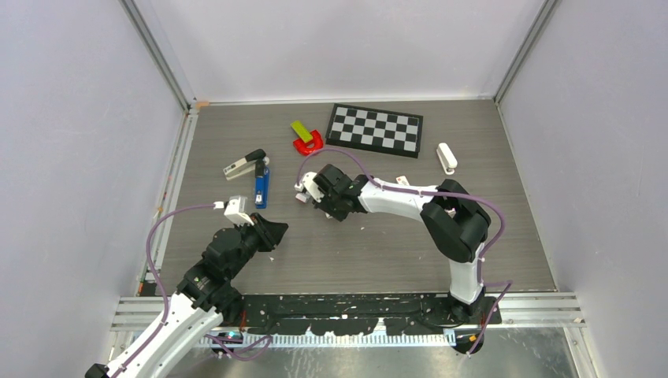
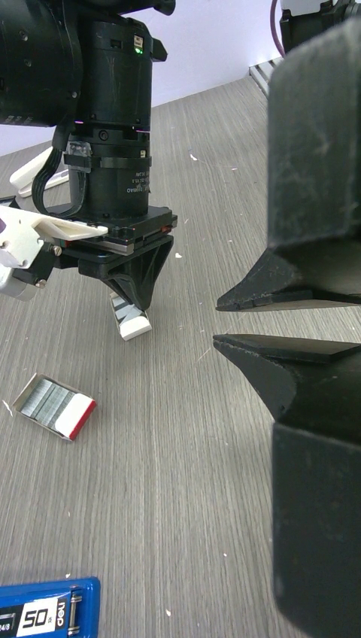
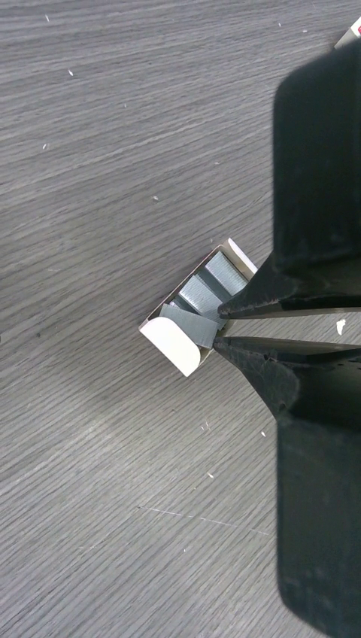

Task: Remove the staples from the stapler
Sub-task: Adjust the staple in the staple box, then adjust the staple box at the center of the board.

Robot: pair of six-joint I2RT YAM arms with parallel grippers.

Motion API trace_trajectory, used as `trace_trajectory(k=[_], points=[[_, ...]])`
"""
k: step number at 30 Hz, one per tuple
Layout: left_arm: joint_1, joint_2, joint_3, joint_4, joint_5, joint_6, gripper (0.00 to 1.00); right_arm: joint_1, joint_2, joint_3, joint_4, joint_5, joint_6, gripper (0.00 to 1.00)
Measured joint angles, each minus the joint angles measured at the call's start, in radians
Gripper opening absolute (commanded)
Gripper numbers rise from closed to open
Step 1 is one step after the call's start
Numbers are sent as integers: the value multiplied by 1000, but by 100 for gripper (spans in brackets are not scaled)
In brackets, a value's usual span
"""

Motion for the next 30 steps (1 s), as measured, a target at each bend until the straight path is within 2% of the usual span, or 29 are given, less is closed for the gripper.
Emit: trace_trajectory(k=[14,23,27,30], points=[[0,0,0,0,0,0,19,12,0,11,9,6,38,15],[0,0,0,0,0,0,20,12,0,18,22,16,69,16],[0,-3,-3,3,1,0,33,-9,-5,21,16,-43,79,21],[0,-2,-20,26,9,0,37,-52,-34,21,-13,-156,80,25]])
